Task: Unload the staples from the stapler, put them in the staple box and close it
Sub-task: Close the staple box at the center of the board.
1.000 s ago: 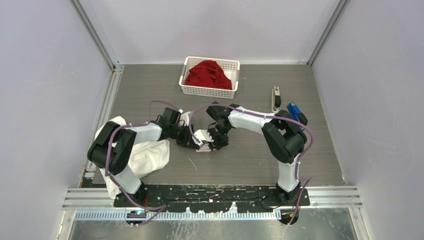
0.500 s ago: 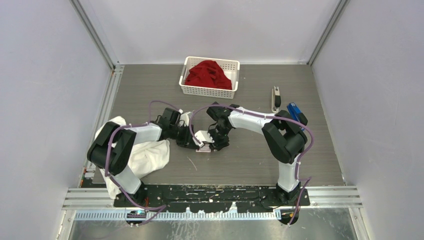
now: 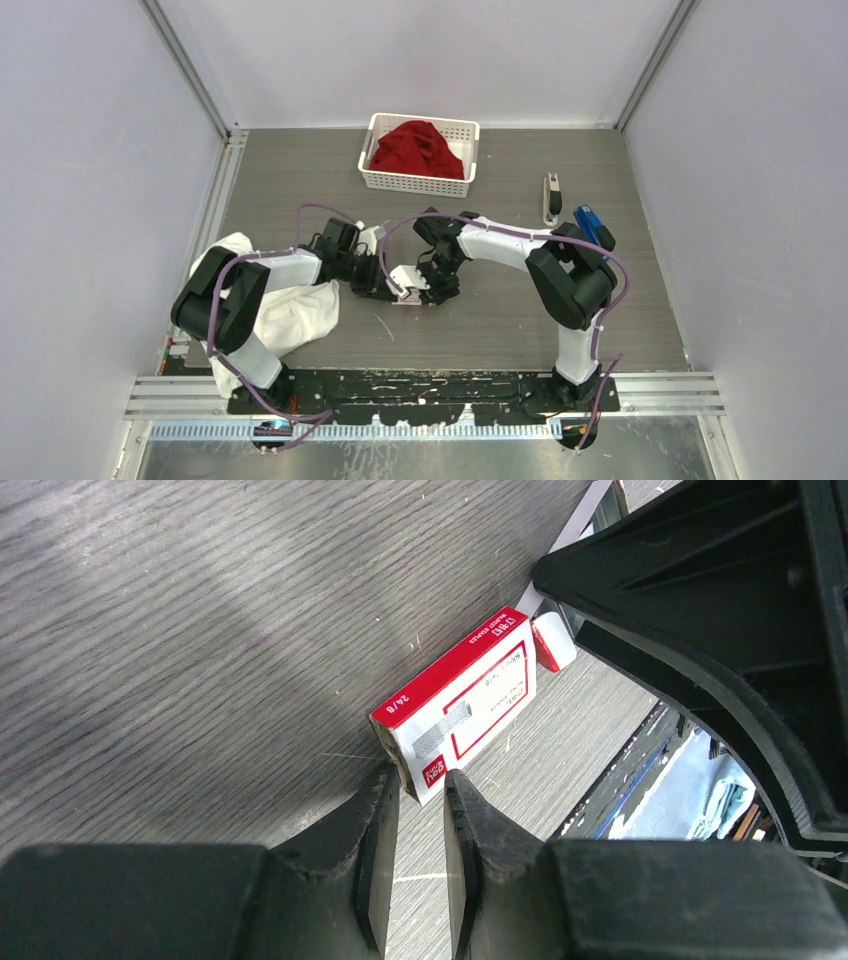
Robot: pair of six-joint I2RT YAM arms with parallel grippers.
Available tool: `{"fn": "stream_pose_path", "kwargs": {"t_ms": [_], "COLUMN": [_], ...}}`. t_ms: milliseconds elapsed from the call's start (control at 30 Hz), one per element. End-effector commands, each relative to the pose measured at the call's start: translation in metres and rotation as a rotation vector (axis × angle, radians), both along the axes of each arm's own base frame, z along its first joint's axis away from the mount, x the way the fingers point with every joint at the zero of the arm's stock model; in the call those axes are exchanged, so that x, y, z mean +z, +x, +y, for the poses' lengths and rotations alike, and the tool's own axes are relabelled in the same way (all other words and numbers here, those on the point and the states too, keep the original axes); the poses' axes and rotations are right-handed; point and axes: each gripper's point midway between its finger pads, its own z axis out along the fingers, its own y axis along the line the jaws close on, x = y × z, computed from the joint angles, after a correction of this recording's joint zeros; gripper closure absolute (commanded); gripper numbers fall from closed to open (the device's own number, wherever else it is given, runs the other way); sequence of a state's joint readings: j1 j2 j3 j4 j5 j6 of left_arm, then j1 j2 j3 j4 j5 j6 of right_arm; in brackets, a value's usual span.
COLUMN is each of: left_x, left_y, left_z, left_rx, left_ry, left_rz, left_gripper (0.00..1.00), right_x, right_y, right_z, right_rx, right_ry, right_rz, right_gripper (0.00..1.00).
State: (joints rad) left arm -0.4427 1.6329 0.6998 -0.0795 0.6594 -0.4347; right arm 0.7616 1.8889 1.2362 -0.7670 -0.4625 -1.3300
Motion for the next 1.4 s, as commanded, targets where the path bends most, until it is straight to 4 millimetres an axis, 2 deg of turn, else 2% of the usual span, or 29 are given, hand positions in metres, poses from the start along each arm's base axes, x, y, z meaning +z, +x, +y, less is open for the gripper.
{"fn": "stream_pose_path", "kwargs": {"t_ms": [0, 367, 733, 1367], "left_x": [-0.006, -0.008, -0.014, -0.017], "left_y": [-0.005, -0.008, -0.012, -0.014], "left_z": [0.008, 0.007, 0.005, 0.004], "left_rx": [0.001, -0.008, -0.020, -0.042], "left_ry": [0.031, 0.028, 0.043, 0.058], "left_rz": [0.004, 0.022, 0.079, 0.121], "left_gripper": [0.75, 0.76, 0.80, 0.88], "right_x": [-0.017, -0.012, -0.010, -0.013], "right_y": [-0.030, -0.018, -0.004, 0.011], "right_z": [-0.014, 0.001, 0.004, 0.009], "right_rx": [0.019, -0.025, -0.074, -0.057], "right_ry": [-0.083, -0.027, 0.005, 0.030], "right_rz": [0.070, 0.004, -0.035, -0.098], "right_gripper": [0.66, 0.66, 0.66, 0.65]}}
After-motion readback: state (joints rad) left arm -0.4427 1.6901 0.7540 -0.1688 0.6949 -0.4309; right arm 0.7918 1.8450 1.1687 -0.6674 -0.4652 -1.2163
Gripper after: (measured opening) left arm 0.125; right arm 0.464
